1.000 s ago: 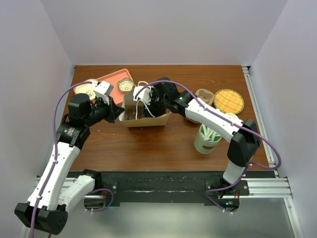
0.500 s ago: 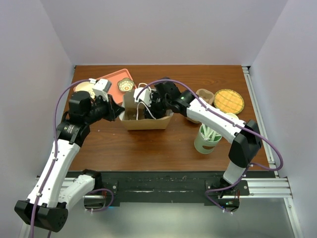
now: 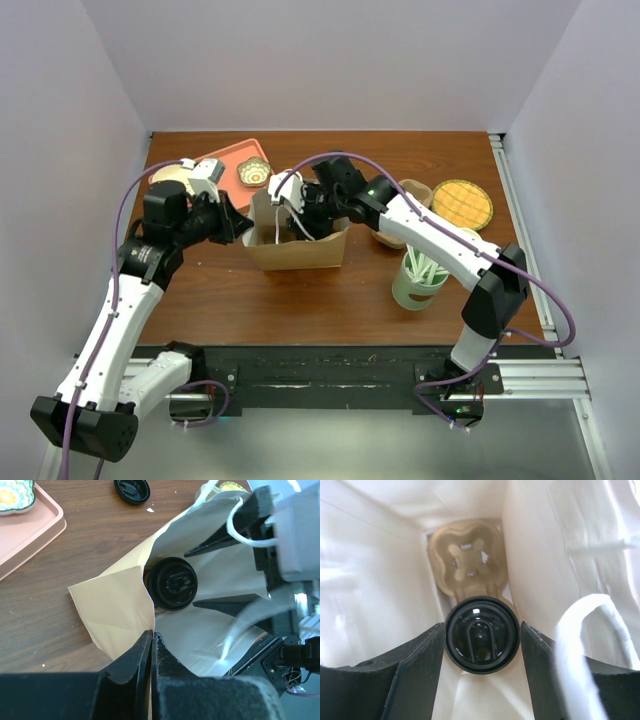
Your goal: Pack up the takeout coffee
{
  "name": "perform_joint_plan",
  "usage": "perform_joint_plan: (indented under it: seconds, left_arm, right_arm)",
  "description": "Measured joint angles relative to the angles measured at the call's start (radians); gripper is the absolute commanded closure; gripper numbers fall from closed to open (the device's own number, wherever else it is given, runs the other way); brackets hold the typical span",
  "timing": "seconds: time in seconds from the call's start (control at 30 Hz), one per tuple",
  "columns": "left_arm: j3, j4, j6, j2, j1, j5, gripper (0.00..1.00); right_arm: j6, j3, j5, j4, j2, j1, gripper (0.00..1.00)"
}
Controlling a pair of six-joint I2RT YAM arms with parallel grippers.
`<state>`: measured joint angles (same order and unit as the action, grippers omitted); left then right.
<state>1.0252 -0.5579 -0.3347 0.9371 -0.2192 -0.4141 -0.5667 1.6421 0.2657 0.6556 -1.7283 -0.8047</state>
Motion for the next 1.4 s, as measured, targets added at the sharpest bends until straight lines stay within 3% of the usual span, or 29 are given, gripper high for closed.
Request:
perform_joint_plan:
  seconds: [0.3,0.43,0.53,1.03,1.4]
  left_arm:
    - [0.073,-0.058,-0.017,0.068,0.0,0.013,0.84]
    - [0.113,-0.079,-0.022,0.101,0.0,0.022,0.76]
    - [0.143,-0.089,-0.022,0.127,0.0,0.025,0.72]
    - [0.23,-0.11,-0.013,0.192,0.0,0.034,0.6]
    - [0.266,-0.118,0.005,0.213,0.0,0.056,0.56]
  right_arm:
    - [0.023,0.058,0.043,0.043,0.0,-0.002,0.41]
    - [0.036,0.08,0.042,0.048,0.0,-0.002,0.5]
    - [0.049,0.084,0.037,0.041,0.0,-0.002,0.46]
    - [0.082,0.081,-0.046,-0.008,0.007,0.003,0.48]
    - [0.107,0.128,-0.092,-0.027,0.007,0.038,0.52]
